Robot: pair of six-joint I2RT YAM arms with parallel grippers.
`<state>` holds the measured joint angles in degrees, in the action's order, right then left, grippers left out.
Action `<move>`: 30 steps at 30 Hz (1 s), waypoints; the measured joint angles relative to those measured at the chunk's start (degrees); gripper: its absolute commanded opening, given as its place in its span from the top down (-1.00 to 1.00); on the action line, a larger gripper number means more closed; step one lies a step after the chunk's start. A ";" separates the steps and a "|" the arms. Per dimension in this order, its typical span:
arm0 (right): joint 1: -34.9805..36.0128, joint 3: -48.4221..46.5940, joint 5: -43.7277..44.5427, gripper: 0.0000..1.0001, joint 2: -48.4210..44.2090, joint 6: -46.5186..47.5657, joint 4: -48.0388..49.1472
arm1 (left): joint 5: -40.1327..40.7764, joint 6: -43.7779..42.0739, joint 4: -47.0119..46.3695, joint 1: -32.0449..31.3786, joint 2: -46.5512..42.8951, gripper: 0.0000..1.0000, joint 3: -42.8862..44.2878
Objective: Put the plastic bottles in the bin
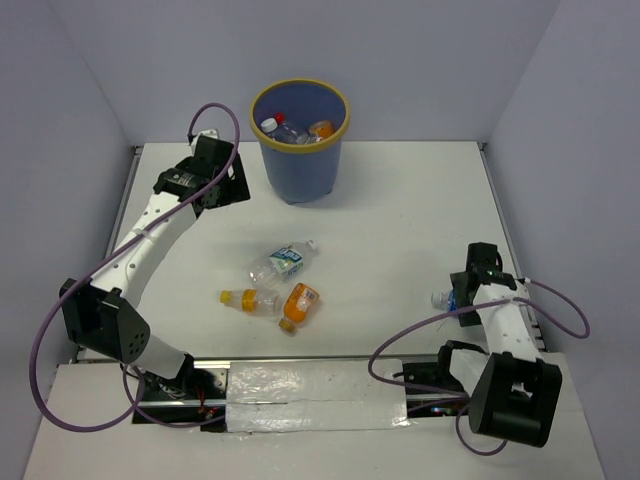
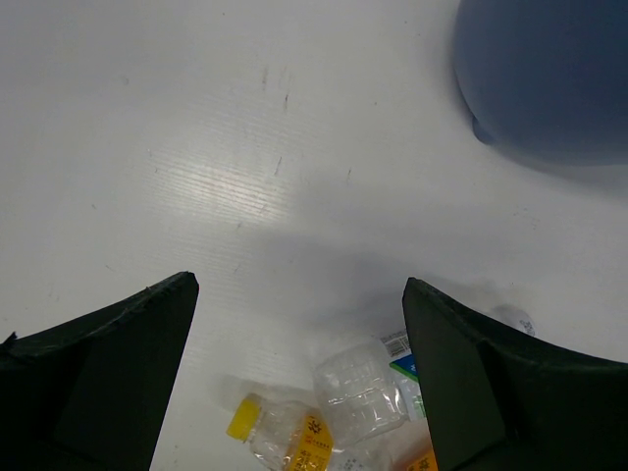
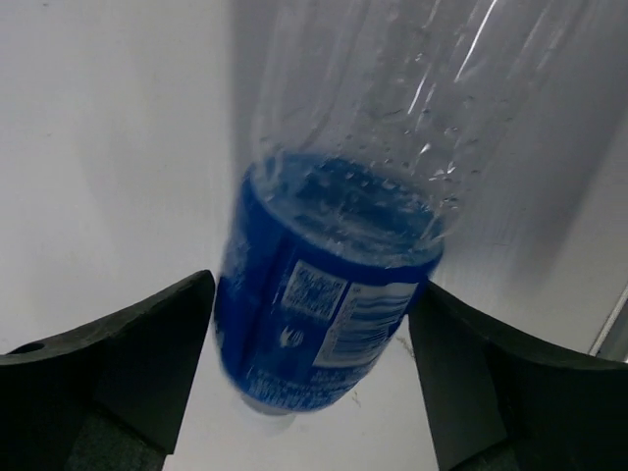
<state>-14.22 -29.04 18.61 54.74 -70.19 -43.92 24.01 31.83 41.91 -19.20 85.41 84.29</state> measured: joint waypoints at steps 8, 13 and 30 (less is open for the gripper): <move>0.26 -0.33 -2.34 0.24 5.38 4.22 6.62 | -2.10 0.50 0.52 0.00 -2.47 -0.99 -5.31; 7.69 -9.07 -3.50 0.24 5.05 10.25 7.19 | -2.62 1.27 1.18 0.00 -4.26 -0.99 -6.84; 46.66 -95.03 5.68 0.16 48.02 48.15 20.98 | -3.80 2.56 4.02 0.07 -4.39 -0.99 -6.47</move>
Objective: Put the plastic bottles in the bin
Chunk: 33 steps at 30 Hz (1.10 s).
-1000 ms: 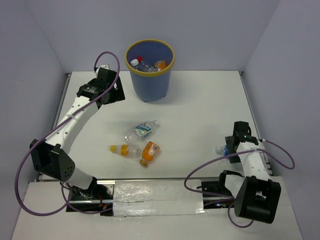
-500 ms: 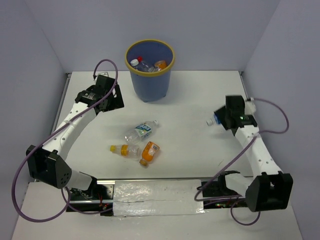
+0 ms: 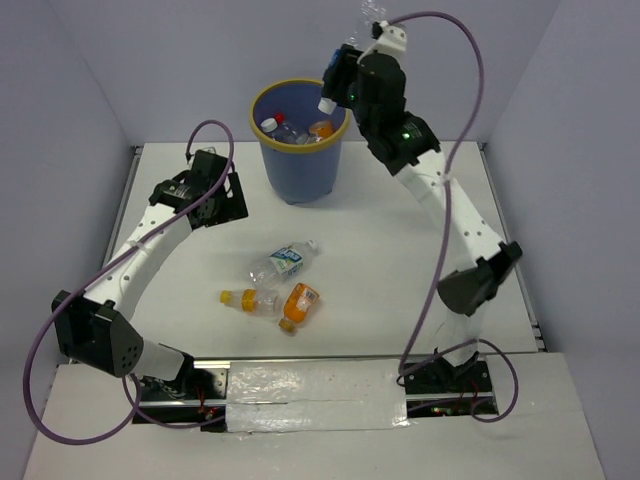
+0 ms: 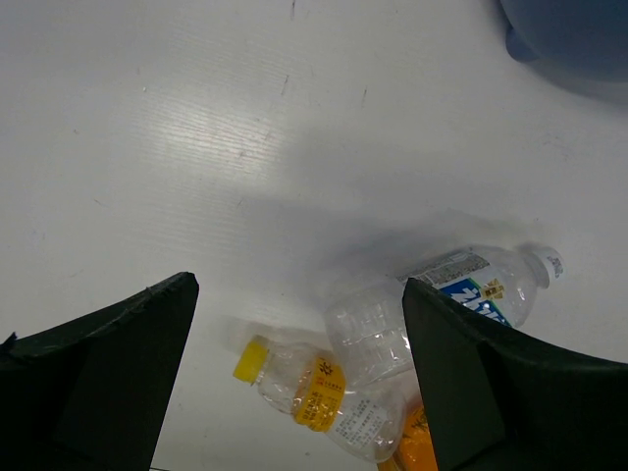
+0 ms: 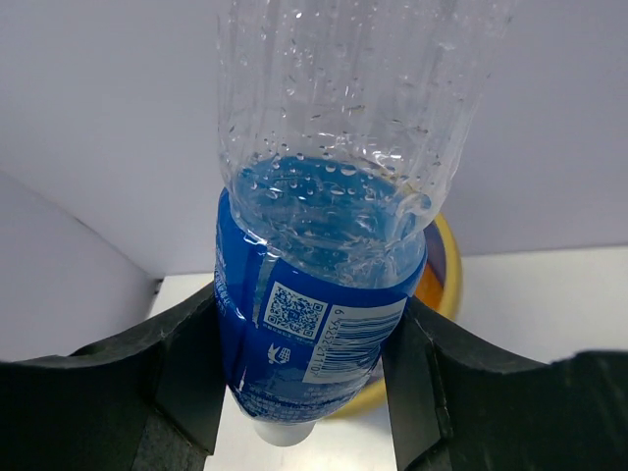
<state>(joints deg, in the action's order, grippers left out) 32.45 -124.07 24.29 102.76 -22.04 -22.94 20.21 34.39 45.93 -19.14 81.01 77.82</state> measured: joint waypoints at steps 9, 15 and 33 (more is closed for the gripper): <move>4.31 -10.54 1.64 -0.80 18.47 11.45 4.37 | -5.35 5.22 2.29 0.22 -1.25 -0.99 0.44; 6.45 -10.54 1.66 -0.99 20.17 13.38 3.19 | -6.36 6.58 2.95 0.22 -3.52 -0.99 0.44; 6.51 30.88 1.81 -0.99 -23.69 5.05 -4.24 | -9.97 22.86 10.16 0.22 -3.56 -0.99 -5.64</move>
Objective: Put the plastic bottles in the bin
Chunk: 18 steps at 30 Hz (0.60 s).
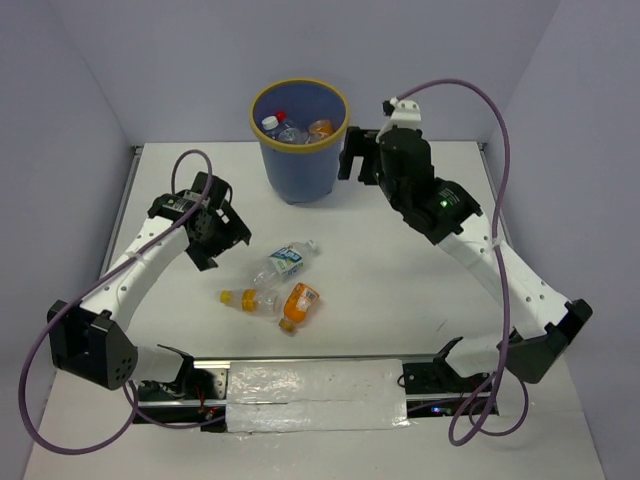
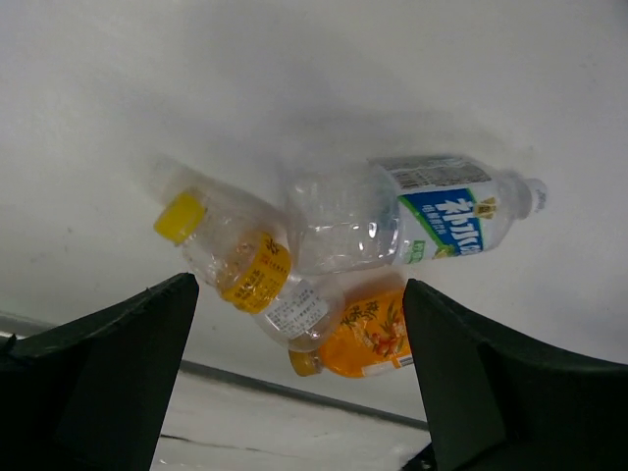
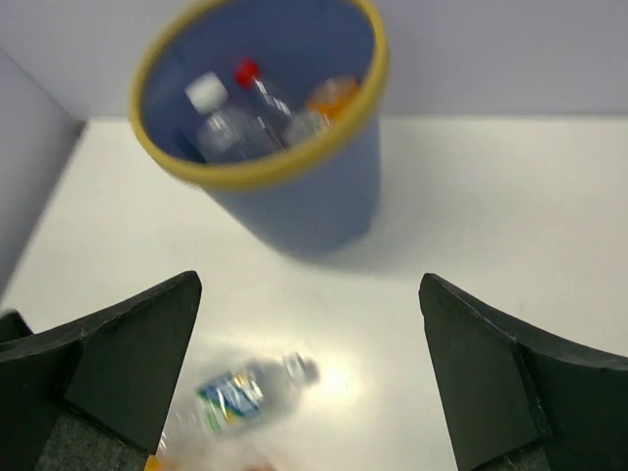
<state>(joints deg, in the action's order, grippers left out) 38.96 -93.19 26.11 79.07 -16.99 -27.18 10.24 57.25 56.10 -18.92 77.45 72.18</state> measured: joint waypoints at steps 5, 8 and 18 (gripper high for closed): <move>0.00 8.94 0.20 -0.99 -4.28 -2.73 -4.63 | -5.38 12.00 1.31 0.02 -0.04 -0.95 -9.62; 0.00 9.97 0.31 -0.99 -4.20 -3.13 -6.93 | -7.19 17.38 2.38 0.02 0.04 -0.96 -14.47; 0.00 9.97 0.90 -0.99 -4.28 -3.08 -8.20 | -10.34 27.89 -4.79 0.81 -3.17 -0.78 -24.48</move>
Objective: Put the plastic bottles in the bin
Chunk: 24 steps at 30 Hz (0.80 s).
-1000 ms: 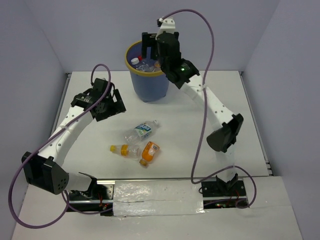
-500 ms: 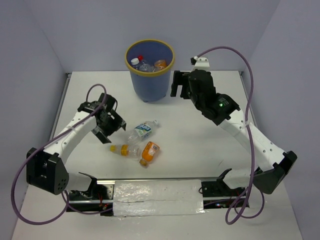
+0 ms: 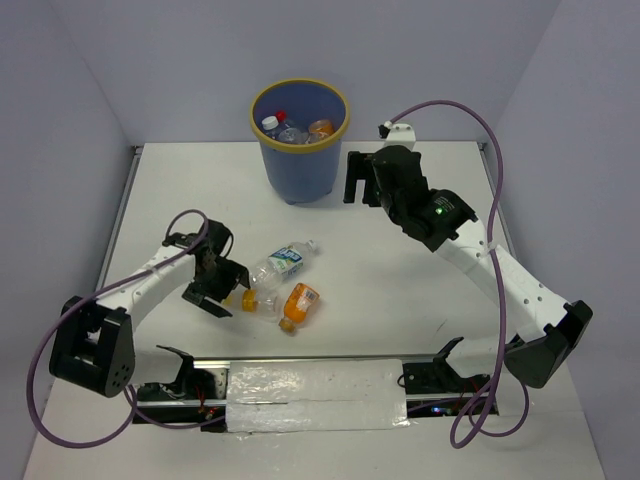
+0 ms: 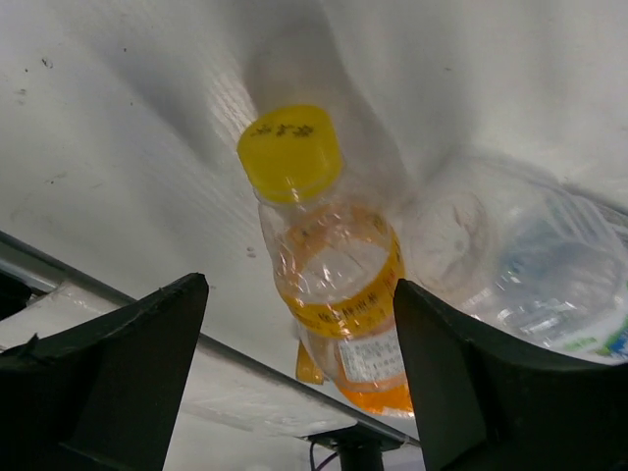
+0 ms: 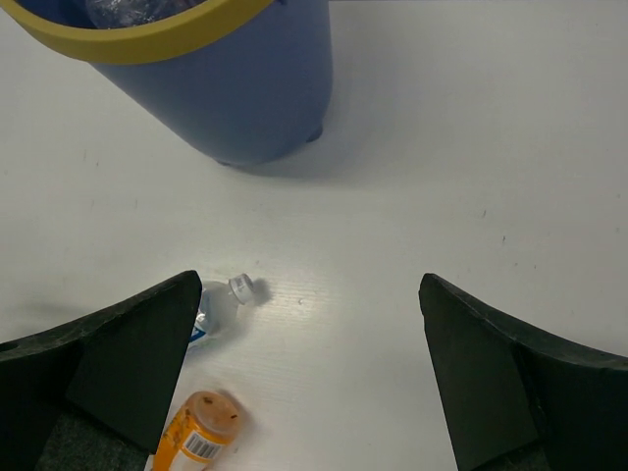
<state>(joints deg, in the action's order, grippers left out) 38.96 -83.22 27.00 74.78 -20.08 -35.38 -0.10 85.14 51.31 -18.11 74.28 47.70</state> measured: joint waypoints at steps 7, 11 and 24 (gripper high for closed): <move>0.00 1.36 -0.76 -0.99 -0.11 -1.90 -1.51 | -2.84 3.15 -6.67 0.09 2.51 -0.30 -5.42; 0.00 5.22 -1.36 -0.99 -0.72 -4.13 -2.86 | -2.05 3.21 -5.97 0.24 2.47 0.00 -4.22; 0.00 12.83 -12.90 -0.99 -4.22 -15.37 -2.47 | 19.61 -21.18 -0.46 1.16 -3.63 0.02 39.52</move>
<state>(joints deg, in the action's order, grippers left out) 38.96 -70.39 14.11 70.57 -35.44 -37.85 19.51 63.96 50.85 -16.95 70.65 87.22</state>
